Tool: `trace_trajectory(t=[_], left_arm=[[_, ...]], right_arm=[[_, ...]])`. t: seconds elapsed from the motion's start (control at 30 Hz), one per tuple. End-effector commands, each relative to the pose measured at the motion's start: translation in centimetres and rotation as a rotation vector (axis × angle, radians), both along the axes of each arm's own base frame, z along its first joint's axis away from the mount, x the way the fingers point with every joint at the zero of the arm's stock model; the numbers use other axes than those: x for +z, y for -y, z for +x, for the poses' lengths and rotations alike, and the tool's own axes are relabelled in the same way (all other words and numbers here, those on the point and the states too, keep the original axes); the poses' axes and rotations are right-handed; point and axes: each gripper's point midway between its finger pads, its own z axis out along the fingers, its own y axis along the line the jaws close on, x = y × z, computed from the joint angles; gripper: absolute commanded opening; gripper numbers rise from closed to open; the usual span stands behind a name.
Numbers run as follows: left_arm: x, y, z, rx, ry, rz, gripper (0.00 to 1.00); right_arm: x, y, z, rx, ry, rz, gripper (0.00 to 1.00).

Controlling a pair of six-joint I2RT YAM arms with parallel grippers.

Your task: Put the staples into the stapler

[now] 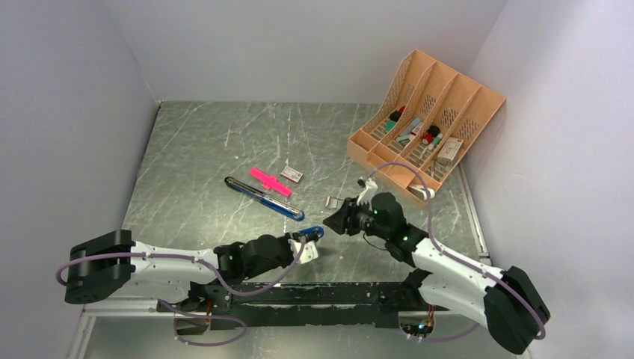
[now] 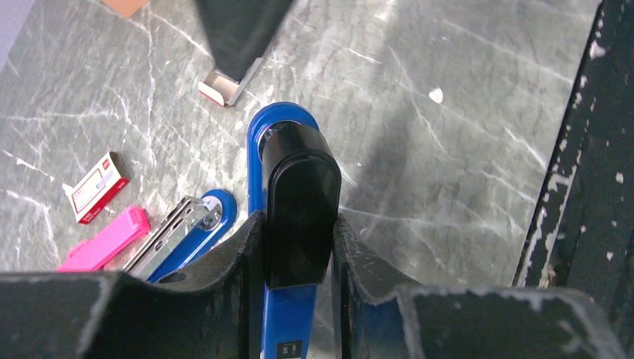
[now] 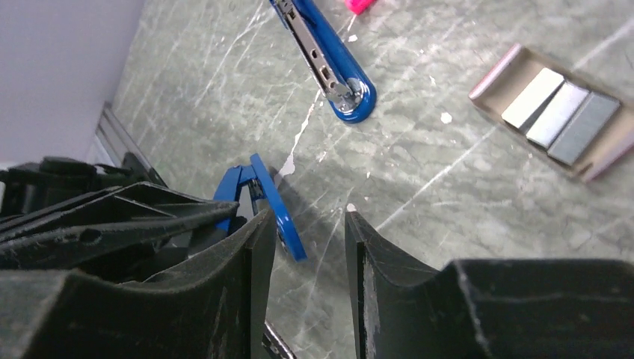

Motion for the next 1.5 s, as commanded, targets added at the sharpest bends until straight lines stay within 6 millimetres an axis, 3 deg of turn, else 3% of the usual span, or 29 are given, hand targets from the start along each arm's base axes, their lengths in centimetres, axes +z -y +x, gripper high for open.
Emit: trace_trajectory(t=[0.0,0.13,0.53,0.9,1.23,1.47], left_arm=[[4.0,1.8,1.2,0.104,-0.040,-0.219,0.07],[4.5,2.7,0.7,0.074,-0.060,-0.246,0.07],[5.8,3.6,0.6,0.071,-0.090,-0.306,0.07],[7.4,3.5,2.2,0.250,-0.193,-0.460,0.07],[9.4,5.1,1.6,0.223,-0.273,-0.586,0.07],[11.1,5.9,1.5,0.254,-0.368,-0.672,0.07]], right_arm=[[2.1,0.4,0.9,-0.158,0.001,0.219,0.43],[2.7,0.1,0.7,-0.152,0.002,0.287,0.43],[0.4,-1.1,0.0,-0.105,-0.103,0.297,0.43],[-0.5,-1.3,0.0,-0.098,-0.122,0.276,0.43],[-0.7,-1.2,0.3,-0.116,-0.118,0.271,0.42],[-0.1,-1.0,0.8,-0.137,-0.098,0.257,0.32]])
